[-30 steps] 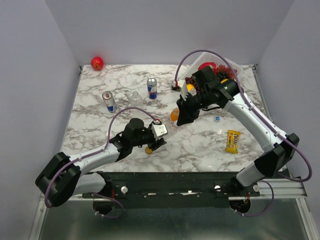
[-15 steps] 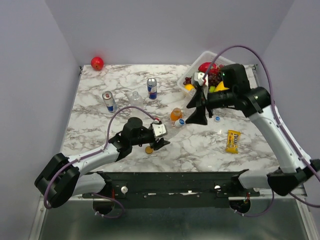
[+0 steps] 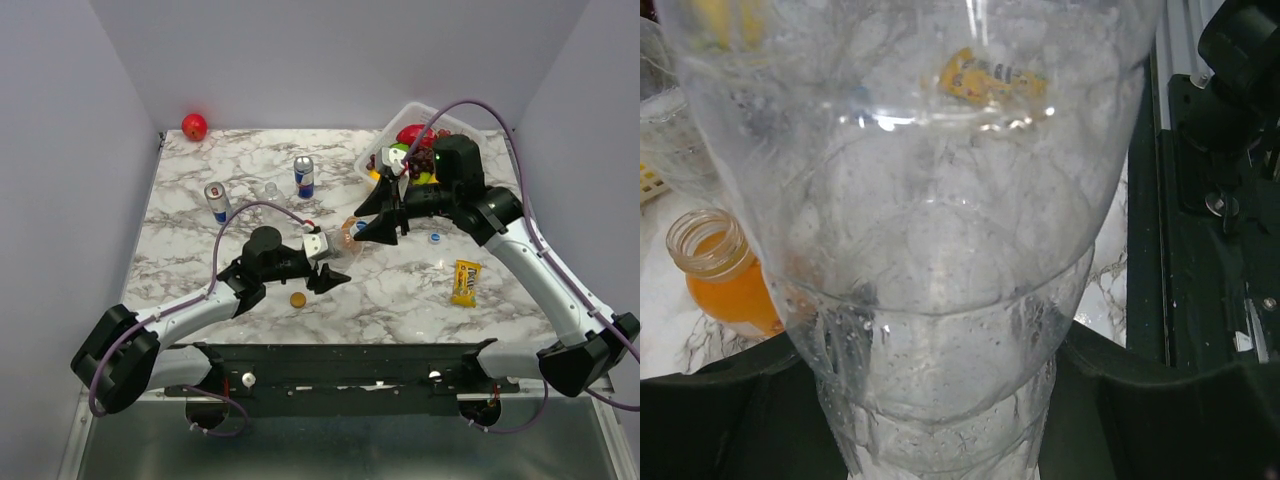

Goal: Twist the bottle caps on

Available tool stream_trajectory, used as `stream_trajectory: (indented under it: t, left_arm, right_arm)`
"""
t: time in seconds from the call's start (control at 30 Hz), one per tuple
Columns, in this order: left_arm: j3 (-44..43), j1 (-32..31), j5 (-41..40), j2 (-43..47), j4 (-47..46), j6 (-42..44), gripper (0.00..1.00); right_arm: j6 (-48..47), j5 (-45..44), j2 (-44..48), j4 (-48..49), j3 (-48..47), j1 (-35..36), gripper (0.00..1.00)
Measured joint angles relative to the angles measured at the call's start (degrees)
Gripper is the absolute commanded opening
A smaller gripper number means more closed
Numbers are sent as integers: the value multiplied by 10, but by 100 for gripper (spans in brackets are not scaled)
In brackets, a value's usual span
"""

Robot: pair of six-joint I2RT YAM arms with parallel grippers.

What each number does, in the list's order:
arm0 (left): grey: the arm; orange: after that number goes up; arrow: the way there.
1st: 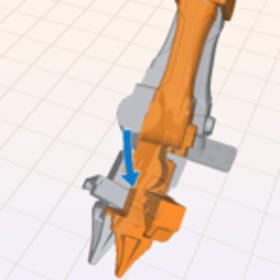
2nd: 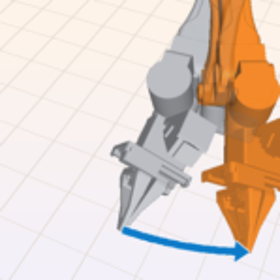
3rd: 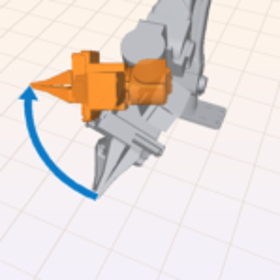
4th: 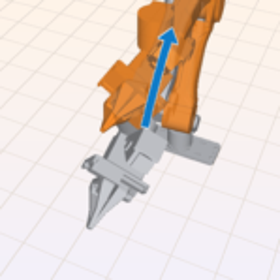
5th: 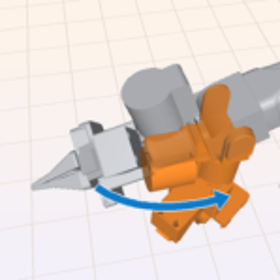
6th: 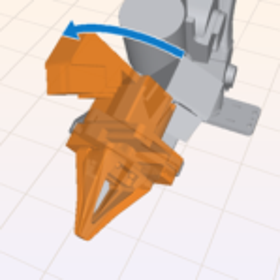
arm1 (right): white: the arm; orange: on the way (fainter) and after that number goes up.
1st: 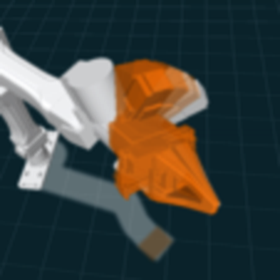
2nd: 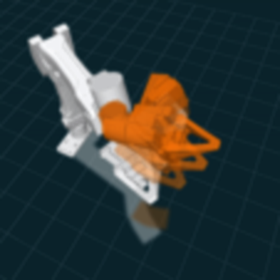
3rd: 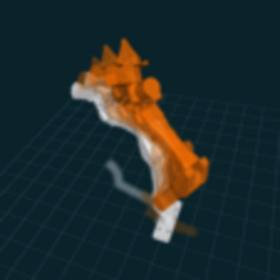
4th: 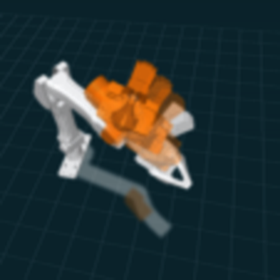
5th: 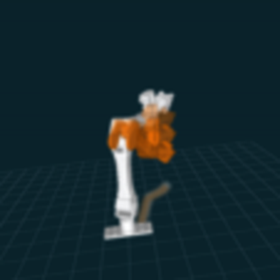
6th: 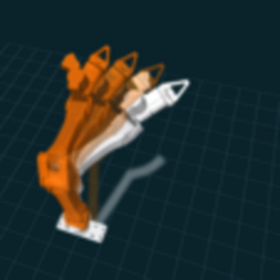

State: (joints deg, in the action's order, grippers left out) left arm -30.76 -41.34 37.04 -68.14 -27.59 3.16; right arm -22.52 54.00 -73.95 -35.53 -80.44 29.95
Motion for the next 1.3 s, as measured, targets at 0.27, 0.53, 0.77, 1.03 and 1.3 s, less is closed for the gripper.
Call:
stream_trajectory:
  t: [0.27, 0.53, 0.77, 1.03, 1.3]
  left_arm:
    - [-5, 2, 1, -6, -12, -25, 0]
    - [6, -22, -92, -18, -54, -67, 0]
    - [10, -93, -299, -44, -92, -92, 0]
    - [10, -103, -344, -50, -92, -91, 99]
    - [16, -60, -291, 25, -28, -44, 99]
  right_arm:
    - [56, 24, 0, 49, 15, 1, 25]
    - [111, -24, 19, 126, 59, 6, 12]
    - [143, -108, 33, 167, 82, 24, 11]
    - [150, -146, 33, 177, 89, 33, 8]
    - [106, -163, 60, 37, 57, -20, 5]
